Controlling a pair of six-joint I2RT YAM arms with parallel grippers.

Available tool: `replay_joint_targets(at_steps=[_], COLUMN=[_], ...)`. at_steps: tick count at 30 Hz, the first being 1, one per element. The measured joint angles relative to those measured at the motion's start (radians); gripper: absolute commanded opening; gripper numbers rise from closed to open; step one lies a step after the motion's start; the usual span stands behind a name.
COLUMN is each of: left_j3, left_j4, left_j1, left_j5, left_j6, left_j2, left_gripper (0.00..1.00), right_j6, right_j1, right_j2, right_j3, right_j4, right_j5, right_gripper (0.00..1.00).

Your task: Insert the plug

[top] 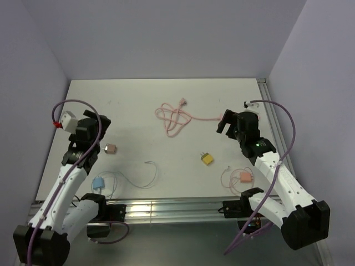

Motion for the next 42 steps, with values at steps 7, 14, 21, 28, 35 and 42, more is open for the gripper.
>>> replay_joint_targets(at_steps=[7, 14, 21, 28, 35, 42], left_j3=[-0.244, -0.269, -0.269, -0.267, -0.261, -0.209], left_j4=[0.152, 0.263, 0.256, 0.235, 0.212, 0.208], left_j1=[0.000, -0.023, -0.098, -0.158, -0.199, -0.258], left_j5=[0.533, 0.850, 0.916, 0.911, 0.900, 0.896], left_j6=[0.051, 0.052, 0.047, 0.034, 0.027, 0.030], left_j2=[-0.272, -0.263, -0.244, -0.244, -0.244, -0.212], left_gripper=[0.88, 0.83, 0.82, 0.79, 0.76, 0.71], right_j6=[0.000, 0.071, 0.257, 0.431, 0.534, 0.552], right_j1=[0.112, 0.198, 0.213, 0.233, 0.257, 0.263], right_j2=[0.139, 0.281, 0.310, 0.335, 0.390, 0.389], right_j3=[0.002, 0.012, 0.011, -0.013, -0.019, -0.034], right_j4=[-0.152, -0.267, -0.289, -0.251, -0.224, -0.121], right_j5=[-0.200, -0.205, -0.156, -0.113, -0.077, -0.080], right_gripper=[1.00, 0.97, 0.96, 0.94, 0.79, 0.21])
